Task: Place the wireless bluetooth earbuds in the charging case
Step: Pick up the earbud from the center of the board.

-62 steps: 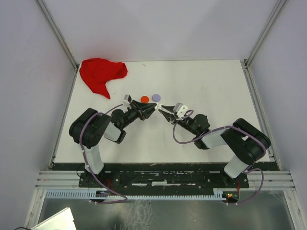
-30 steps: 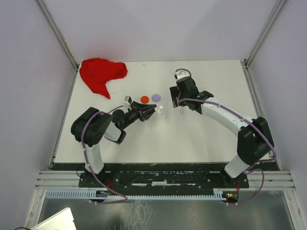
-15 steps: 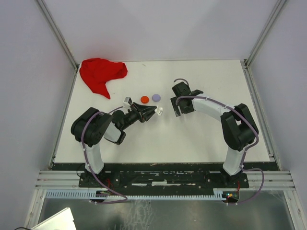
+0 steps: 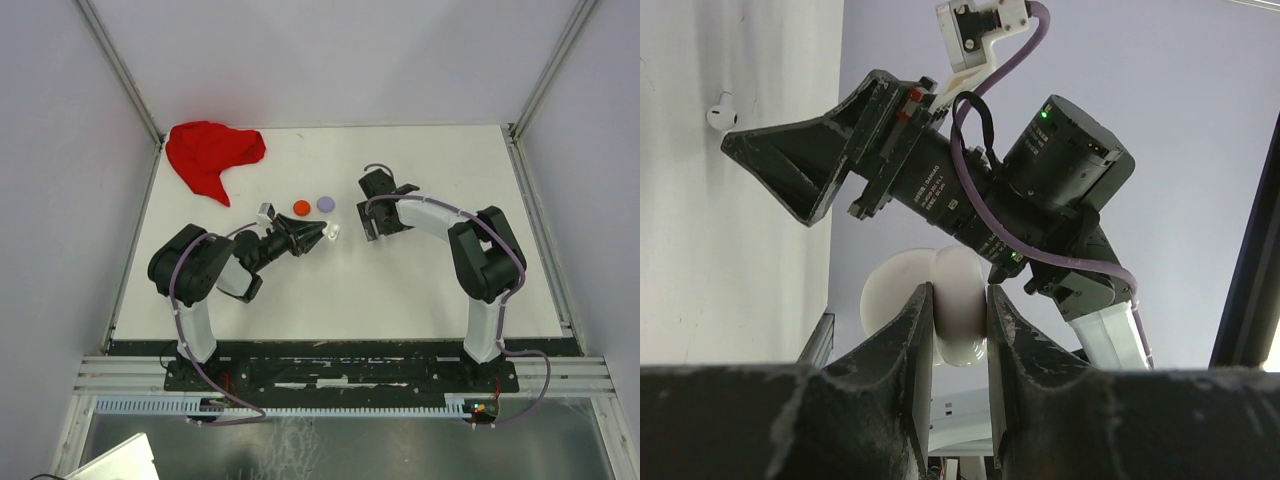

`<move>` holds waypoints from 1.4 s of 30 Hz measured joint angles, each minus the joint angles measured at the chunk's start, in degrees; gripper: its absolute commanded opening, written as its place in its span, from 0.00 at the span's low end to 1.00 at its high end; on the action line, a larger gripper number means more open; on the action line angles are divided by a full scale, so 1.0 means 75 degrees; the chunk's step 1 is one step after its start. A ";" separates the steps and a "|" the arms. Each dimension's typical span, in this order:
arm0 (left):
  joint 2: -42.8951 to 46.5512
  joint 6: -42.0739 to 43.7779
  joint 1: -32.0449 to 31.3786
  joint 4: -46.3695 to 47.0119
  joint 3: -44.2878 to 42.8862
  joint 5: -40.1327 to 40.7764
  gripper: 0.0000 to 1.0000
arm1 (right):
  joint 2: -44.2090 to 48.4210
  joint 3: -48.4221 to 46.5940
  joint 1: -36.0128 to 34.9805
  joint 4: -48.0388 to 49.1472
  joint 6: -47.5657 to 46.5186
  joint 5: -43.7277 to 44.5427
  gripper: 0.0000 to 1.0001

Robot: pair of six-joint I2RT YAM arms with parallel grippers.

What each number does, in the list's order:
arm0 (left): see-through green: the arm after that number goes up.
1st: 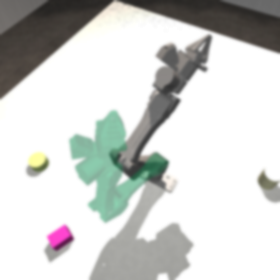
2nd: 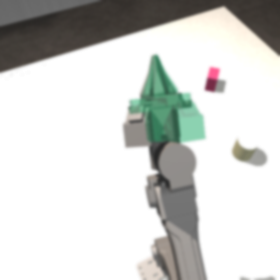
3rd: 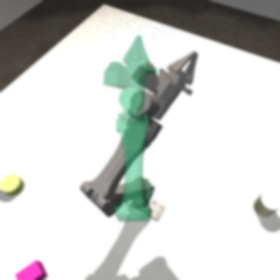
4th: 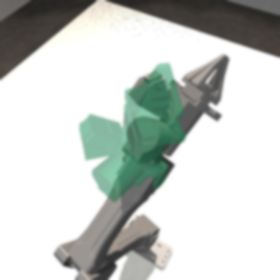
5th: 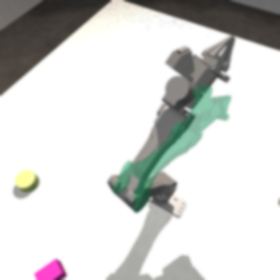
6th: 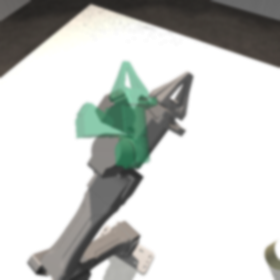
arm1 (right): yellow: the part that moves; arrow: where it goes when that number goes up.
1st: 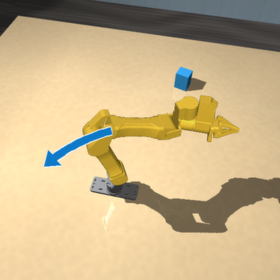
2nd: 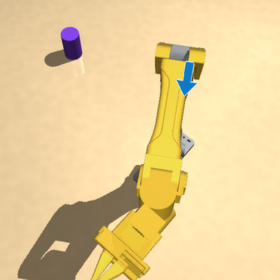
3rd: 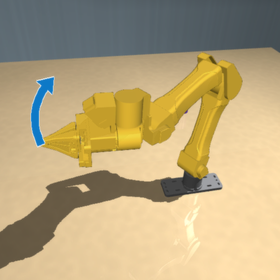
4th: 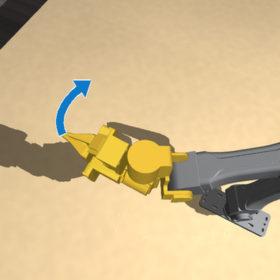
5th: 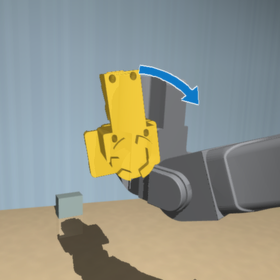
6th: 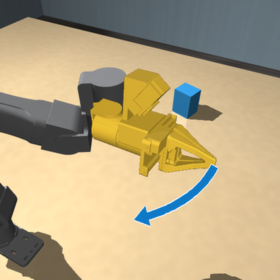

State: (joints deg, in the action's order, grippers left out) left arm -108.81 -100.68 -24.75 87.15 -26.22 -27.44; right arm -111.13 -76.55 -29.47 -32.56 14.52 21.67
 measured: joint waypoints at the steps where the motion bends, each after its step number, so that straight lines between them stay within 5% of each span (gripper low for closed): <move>1: 0.0000 0.0000 0.0000 0.0000 0.0000 0.0000 0.03 | -0.0044 -0.0055 0.0003 0.0015 0.0000 -0.0003 1.00; 27: 0.0000 0.0000 0.0044 0.0000 0.0047 -0.0017 0.03 | -0.1011 -0.1241 0.0256 0.0283 0.0032 -0.0079 1.00; 42: 0.0000 0.0181 0.0070 0.0000 0.0050 -0.0023 0.03 | -0.1040 -0.1218 0.0402 0.0472 0.0117 -0.0959 0.75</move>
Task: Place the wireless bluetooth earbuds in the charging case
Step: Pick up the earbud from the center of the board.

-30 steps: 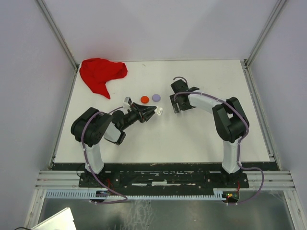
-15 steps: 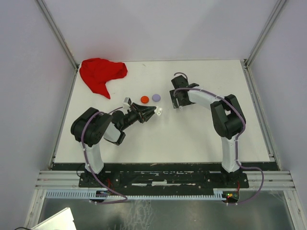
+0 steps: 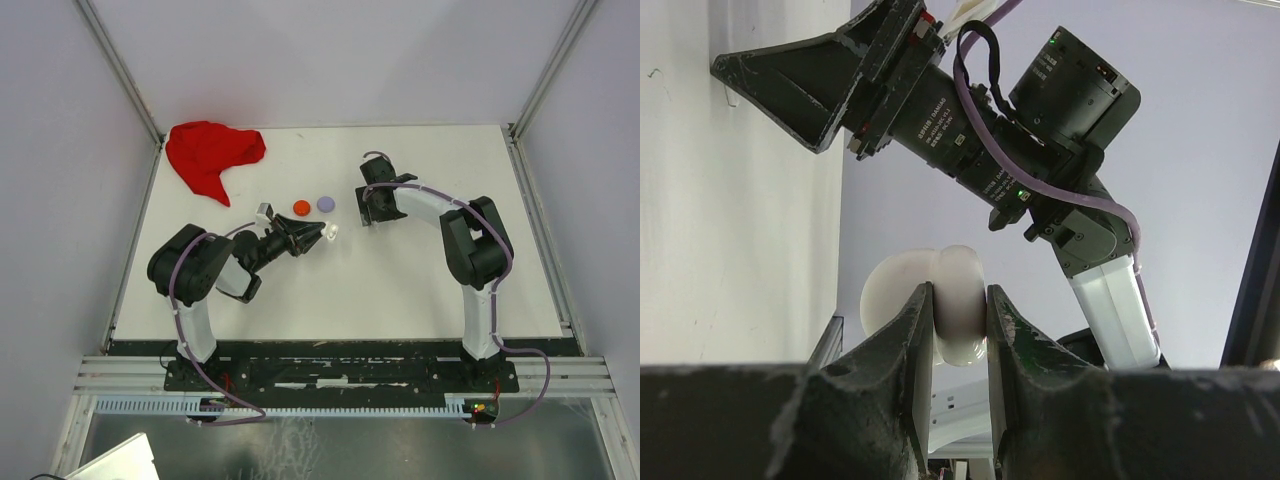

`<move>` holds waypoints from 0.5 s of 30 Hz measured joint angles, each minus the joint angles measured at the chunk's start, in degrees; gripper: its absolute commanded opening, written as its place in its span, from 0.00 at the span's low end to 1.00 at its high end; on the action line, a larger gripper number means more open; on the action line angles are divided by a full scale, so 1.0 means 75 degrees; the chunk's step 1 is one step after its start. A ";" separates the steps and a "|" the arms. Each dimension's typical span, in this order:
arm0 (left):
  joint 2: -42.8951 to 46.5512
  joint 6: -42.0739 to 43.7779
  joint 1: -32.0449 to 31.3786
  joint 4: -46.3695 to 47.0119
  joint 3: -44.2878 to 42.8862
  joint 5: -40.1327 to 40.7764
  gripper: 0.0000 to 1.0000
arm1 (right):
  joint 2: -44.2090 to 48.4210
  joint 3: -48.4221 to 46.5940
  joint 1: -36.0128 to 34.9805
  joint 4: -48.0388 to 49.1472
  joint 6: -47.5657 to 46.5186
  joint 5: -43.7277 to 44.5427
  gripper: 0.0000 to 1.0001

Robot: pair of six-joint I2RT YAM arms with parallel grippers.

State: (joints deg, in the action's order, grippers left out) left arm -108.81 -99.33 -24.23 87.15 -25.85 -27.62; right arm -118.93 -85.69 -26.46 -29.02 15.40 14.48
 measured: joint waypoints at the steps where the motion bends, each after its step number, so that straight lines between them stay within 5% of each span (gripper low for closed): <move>1: 0.0000 0.0003 0.0000 0.0000 0.0000 -0.0003 0.03 | 0.0000 0.0000 -0.0003 0.0000 0.0000 -0.0052 0.72; 15: -0.0003 0.0006 0.0006 0.0000 -0.0003 -0.0009 0.03 | -0.0012 -0.0020 0.0003 -0.0163 0.0000 -0.0431 0.52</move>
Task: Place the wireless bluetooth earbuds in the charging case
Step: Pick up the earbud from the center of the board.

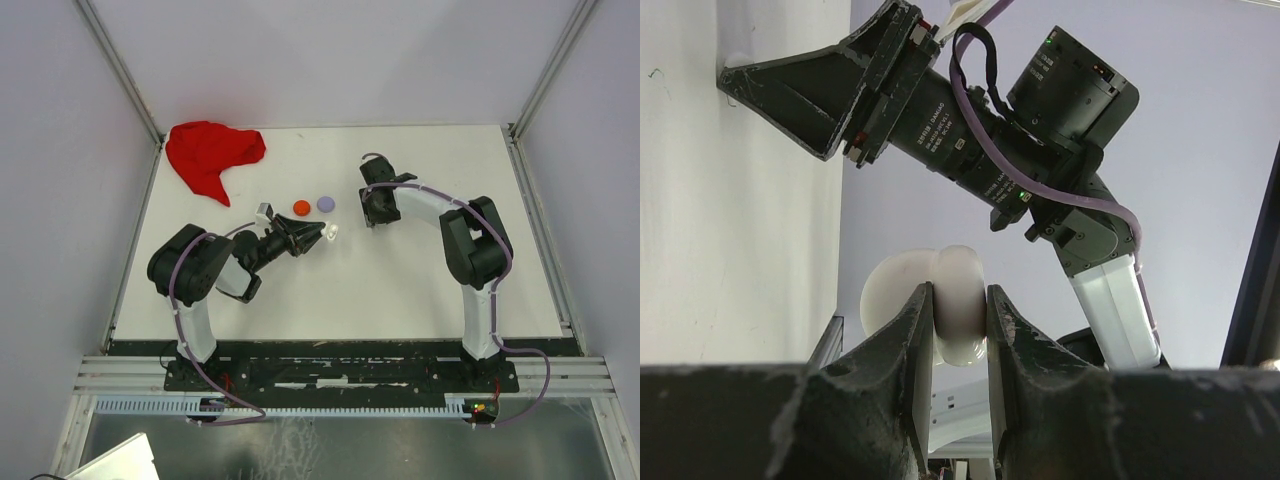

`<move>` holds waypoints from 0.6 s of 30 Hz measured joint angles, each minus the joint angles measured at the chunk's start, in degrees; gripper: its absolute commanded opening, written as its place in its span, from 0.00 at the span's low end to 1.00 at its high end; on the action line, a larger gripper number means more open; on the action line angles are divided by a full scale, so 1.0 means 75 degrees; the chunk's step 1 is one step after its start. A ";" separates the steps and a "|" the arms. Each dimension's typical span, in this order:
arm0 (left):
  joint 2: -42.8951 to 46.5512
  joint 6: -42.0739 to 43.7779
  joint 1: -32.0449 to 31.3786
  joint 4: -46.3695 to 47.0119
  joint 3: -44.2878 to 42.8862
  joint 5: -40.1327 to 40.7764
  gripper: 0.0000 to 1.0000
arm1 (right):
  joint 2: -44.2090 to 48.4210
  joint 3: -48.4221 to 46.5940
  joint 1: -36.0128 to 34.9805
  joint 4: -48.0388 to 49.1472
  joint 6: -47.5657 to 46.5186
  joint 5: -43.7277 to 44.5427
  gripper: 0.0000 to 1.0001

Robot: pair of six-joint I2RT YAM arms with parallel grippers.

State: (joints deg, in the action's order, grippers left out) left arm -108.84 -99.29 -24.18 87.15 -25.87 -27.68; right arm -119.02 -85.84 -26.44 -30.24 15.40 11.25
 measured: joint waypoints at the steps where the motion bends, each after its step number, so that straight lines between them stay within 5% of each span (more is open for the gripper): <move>1: 0.0000 0.0000 0.0000 0.0000 0.0000 0.0000 0.03 | -0.0012 -0.0026 0.0003 -0.0041 0.0000 -0.0038 0.52; 18: -0.0041 0.0000 0.0000 0.0000 0.0000 -0.0125 0.03 | -0.0411 -0.0667 0.0093 -0.0408 -0.0003 -0.0469 0.43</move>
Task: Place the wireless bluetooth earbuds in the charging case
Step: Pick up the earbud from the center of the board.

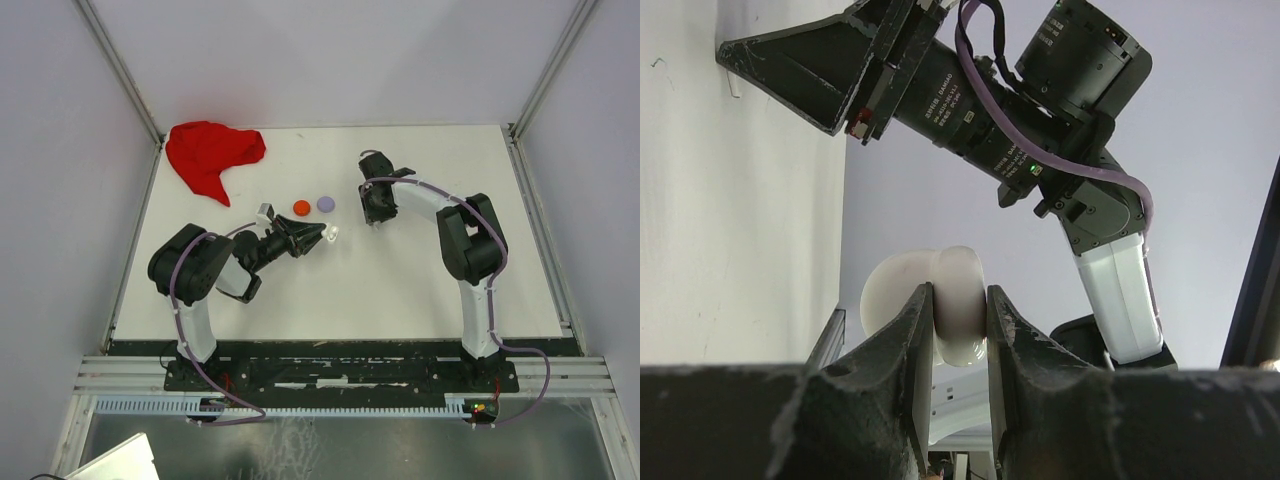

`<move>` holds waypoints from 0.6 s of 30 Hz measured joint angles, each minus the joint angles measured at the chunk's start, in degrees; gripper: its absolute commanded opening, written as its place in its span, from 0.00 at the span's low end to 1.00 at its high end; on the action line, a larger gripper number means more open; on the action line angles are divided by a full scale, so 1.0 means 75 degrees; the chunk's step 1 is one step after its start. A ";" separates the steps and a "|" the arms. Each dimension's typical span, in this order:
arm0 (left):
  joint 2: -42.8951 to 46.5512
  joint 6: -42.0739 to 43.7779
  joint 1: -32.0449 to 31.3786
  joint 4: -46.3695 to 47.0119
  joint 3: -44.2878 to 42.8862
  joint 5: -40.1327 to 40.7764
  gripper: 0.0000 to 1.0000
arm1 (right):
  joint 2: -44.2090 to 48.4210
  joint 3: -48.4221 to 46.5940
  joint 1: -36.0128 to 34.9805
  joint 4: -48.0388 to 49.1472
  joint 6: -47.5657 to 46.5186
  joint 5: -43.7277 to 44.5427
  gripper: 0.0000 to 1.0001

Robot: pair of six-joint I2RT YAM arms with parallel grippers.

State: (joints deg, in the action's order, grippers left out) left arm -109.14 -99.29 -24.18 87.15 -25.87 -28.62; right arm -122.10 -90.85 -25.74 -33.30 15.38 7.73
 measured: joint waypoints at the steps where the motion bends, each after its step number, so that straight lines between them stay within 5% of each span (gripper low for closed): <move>1: 0.0000 0.0000 0.0000 0.0000 0.0000 -0.0006 0.03 | 0.0000 0.0000 0.0000 -0.0009 0.0000 -0.0012 0.43; 18: 0.0000 0.0000 0.0009 0.0000 0.0000 -0.0006 0.03 | -0.0079 -0.0128 0.0117 -0.0125 0.0058 -0.0326 0.27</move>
State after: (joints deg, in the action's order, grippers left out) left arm -109.14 -99.29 -24.12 87.15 -25.87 -28.67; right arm -122.69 -91.81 -24.86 -34.24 15.81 5.28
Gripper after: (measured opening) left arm 0.305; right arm 0.316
